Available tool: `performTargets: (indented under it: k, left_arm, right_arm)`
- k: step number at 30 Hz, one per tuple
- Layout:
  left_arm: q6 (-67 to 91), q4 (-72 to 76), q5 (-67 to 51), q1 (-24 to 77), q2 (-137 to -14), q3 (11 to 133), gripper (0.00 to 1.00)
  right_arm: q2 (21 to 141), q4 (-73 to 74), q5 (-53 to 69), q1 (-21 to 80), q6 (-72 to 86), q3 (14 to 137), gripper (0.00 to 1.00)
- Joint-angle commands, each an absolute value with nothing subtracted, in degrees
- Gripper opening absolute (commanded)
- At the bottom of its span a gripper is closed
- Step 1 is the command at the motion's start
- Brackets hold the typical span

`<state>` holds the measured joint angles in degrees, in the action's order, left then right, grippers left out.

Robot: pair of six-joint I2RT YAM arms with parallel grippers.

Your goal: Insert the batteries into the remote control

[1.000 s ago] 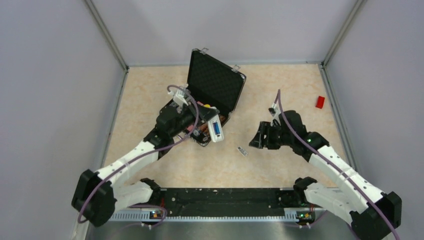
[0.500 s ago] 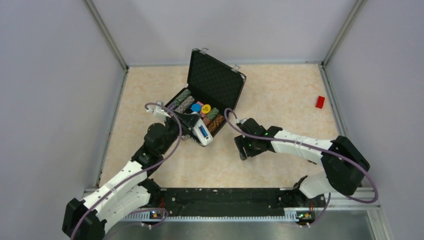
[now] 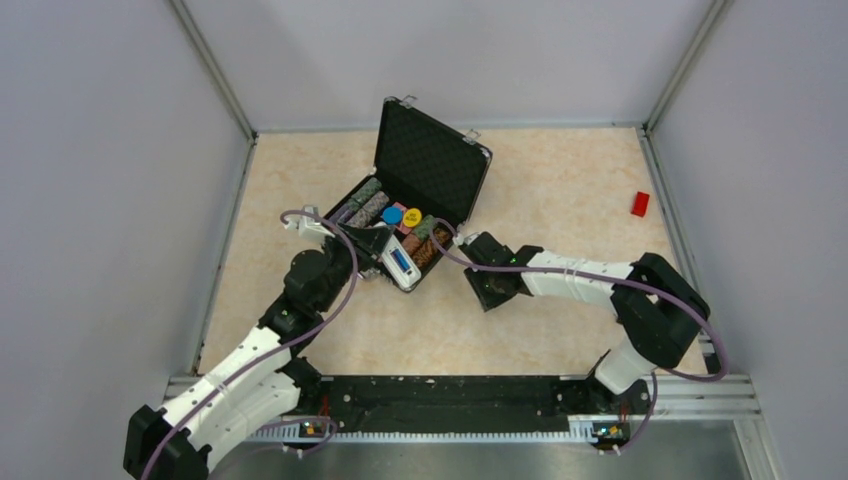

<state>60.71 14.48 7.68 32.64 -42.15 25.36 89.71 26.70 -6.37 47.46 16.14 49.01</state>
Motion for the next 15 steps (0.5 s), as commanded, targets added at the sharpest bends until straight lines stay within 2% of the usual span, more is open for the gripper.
performTargets:
  k: [1, 4, 7, 9, 15]
  left_arm:
    - [58.83, 16.00, 8.53, 32.54, -42.23, 26.92, 0.00]
    - [58.33, 16.13, 8.54, 32.52, -42.65, 27.20, 0.00]
    - [58.02, 16.17, 8.43, 32.52, -43.00, 27.40, 0.00]
    - [57.92, 16.39, 8.19, 32.57, -43.18, 27.50, 0.00]
    - [57.78, 16.27, 8.29, 32.53, -43.36, 27.43, 0.00]
  right_arm:
    - [91.27, 26.82, -5.44, 48.08, 14.86, 51.69, 0.32]
    - [91.41, 27.16, -4.97, 48.05, 15.31, 51.64, 0.31]
    - [91.89, 27.70, -4.84, 48.02, 15.36, 51.70, 0.44]
    - [92.24, 27.83, -4.67, 48.00, 15.02, 51.45, 0.48]
    - [93.11, 30.45, -5.55, 48.12, 13.13, 51.42, 0.45]
